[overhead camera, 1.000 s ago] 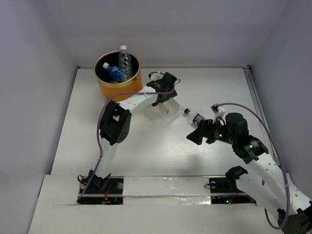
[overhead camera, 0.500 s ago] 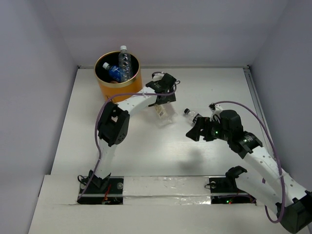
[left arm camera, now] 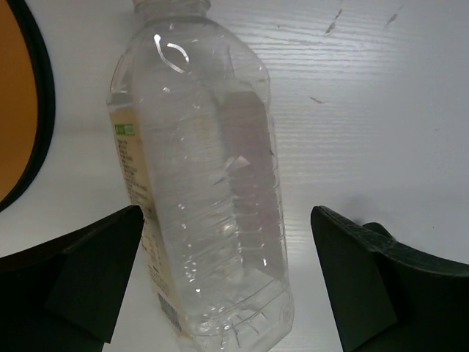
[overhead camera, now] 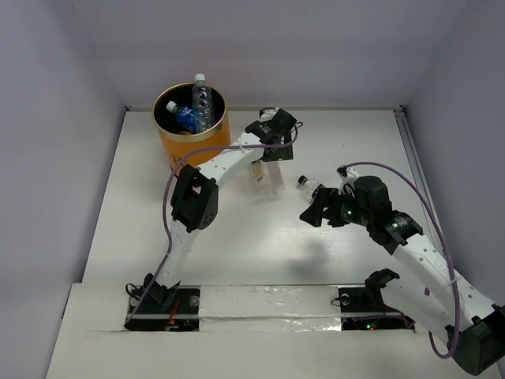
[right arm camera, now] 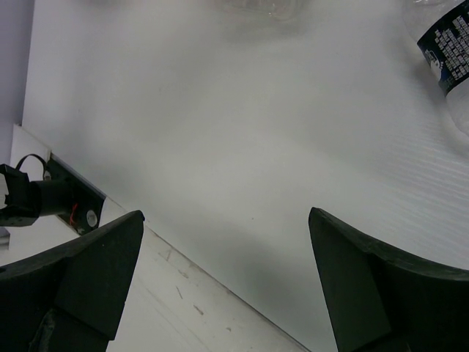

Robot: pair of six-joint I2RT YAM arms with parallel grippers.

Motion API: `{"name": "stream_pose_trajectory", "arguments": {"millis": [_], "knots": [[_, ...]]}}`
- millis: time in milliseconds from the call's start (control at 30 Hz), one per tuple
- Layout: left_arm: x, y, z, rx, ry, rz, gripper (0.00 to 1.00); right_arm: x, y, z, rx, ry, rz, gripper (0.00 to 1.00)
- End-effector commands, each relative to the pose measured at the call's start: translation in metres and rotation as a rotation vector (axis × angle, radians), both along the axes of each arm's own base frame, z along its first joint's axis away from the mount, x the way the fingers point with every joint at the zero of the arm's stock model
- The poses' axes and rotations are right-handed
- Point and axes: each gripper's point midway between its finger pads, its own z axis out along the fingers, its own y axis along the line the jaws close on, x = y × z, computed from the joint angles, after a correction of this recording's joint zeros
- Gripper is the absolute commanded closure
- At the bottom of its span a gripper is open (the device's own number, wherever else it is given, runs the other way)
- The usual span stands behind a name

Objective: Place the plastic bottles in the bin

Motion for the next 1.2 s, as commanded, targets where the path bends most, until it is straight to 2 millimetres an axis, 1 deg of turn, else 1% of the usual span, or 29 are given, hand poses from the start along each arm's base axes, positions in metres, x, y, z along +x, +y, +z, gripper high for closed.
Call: {"name": "stream_pose_trajectory", "arguments": {"millis": [0, 33, 67, 233, 300, 400, 567, 600, 633, 800, 867, 933, 967, 1000, 1033, 1067, 1100, 1133, 1167], "knots": [[-0.017, 0.004, 0.002, 0.087, 0.031, -0.032, 0.01, 0.011, 0.007, 0.032, 0.048, -0.106, 0.016, 0.0], [-0.02, 0.006, -0.004, 0.092, 0.036, -0.027, 0.01, 0.011, 0.007, 0.031, 0.047, -0.105, 0.016, 0.0], [-0.021, 0.008, 0.0, 0.089, 0.029, -0.024, 0.01, 0.01, 0.006, 0.03, 0.048, -0.105, 0.014, 0.0], [-0.025, 0.02, -0.014, 0.153, 0.051, -0.016, 0.01, 0.009, 0.007, 0.029, 0.047, -0.103, 0.019, 0.0], [-0.025, 0.023, -0.022, 0.177, 0.061, -0.019, 0.01, 0.009, 0.007, 0.03, 0.047, -0.105, 0.023, 0.0], [-0.025, 0.024, -0.024, 0.187, 0.062, -0.016, 0.01, 0.009, 0.007, 0.031, 0.047, -0.108, 0.027, 0.0], [-0.013, 0.012, -0.016, 0.142, 0.015, -0.028, 0.01, 0.007, 0.008, 0.03, 0.051, -0.1, 0.036, 0.0], [-0.012, 0.01, -0.019, 0.141, 0.017, -0.036, 0.03, 0.007, 0.008, 0.029, 0.05, -0.097, 0.037, 0.0], [-0.009, 0.006, -0.016, 0.131, 0.006, -0.045, 0.04, 0.007, 0.008, 0.03, 0.05, -0.099, 0.036, 0.0], [-0.003, -0.01, -0.021, 0.089, -0.001, -0.105, 0.14, 0.007, 0.005, 0.029, 0.038, -0.096, 0.019, 0.0], [-0.002, -0.016, -0.025, 0.072, 0.002, -0.139, 0.14, 0.01, 0.001, 0.025, 0.021, -0.093, -0.007, 0.0], [-0.001, -0.018, -0.028, 0.074, 0.003, -0.15, 0.18, 0.012, 0.001, 0.02, 0.022, -0.08, -0.025, 0.05], [-0.001, -0.018, -0.031, 0.078, 0.005, -0.154, 0.21, 0.013, 0.0, 0.014, 0.013, -0.066, -0.035, 0.19], [-0.001, -0.017, -0.034, 0.086, 0.004, -0.158, 0.25, 0.015, 0.0, 0.008, 0.001, -0.041, -0.039, 0.31], [0.001, -0.018, -0.036, 0.083, -0.005, -0.158, 0.27, 0.016, 0.0, 0.004, -0.002, -0.027, -0.047, 0.38], [0.003, -0.013, -0.041, 0.089, 0.003, -0.149, 0.31, 0.019, -0.001, 0.001, -0.013, -0.017, -0.06, 0.41], [0.002, -0.013, -0.045, 0.089, 0.01, -0.15, 0.44, 0.022, -0.001, 0.002, -0.02, -0.017, -0.069, 0.42], [0.002, -0.014, -0.046, 0.088, 0.009, -0.15, 0.5, 0.024, -0.004, -0.003, -0.044, 0.002, -0.083, 0.41], [0.001, -0.012, -0.049, 0.092, 0.016, -0.149, 0.58, 0.031, -0.009, -0.003, -0.073, -0.004, -0.117, 0.4]]}}
